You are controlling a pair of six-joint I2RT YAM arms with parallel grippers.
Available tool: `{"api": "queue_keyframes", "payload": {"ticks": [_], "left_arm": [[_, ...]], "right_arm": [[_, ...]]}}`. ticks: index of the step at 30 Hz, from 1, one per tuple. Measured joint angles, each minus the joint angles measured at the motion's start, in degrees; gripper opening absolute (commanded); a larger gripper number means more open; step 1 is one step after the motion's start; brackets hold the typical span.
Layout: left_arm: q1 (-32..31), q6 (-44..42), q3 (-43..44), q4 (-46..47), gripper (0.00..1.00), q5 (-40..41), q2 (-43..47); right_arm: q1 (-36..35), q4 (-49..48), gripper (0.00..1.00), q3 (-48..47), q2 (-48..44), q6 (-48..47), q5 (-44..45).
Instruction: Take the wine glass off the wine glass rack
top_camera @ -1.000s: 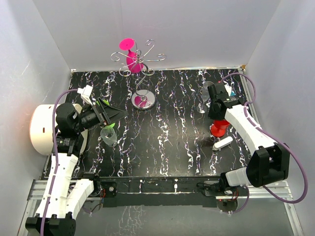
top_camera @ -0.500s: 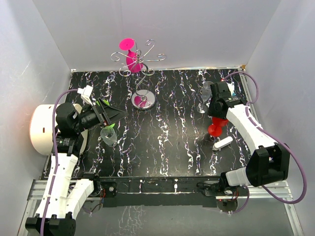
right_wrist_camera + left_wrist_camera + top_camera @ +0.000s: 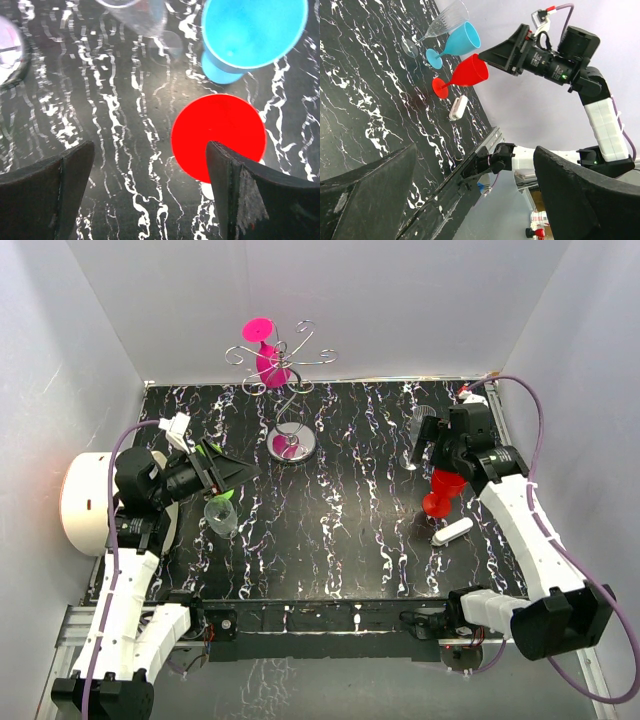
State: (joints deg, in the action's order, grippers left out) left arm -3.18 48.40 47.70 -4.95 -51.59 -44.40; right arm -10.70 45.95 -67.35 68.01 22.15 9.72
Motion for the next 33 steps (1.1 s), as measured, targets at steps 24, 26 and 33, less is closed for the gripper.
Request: {"api": "queue_keyframes", "payload": {"ticks": [24,26,33], "left_arm": [[0.0,-11.1,21.3,-19.9,0.99,12.3,-12.6],[0.0,-12.4,24.2,-22.1,0.99,14.2,-14.7],[0.0,-15.7,37.7,-26.5,0.99,18.3,-22.0]], "right_arm": [[-10.4,-9.2,0.98,0.1,-3.2,-10.3,-25.4],[-11.8,-9.7,0.98,0.1,-3.7,-10.9,-25.3],[-14.6,-11.0,0.98,0.5,-6.8,-12.3,-24.8]]}}
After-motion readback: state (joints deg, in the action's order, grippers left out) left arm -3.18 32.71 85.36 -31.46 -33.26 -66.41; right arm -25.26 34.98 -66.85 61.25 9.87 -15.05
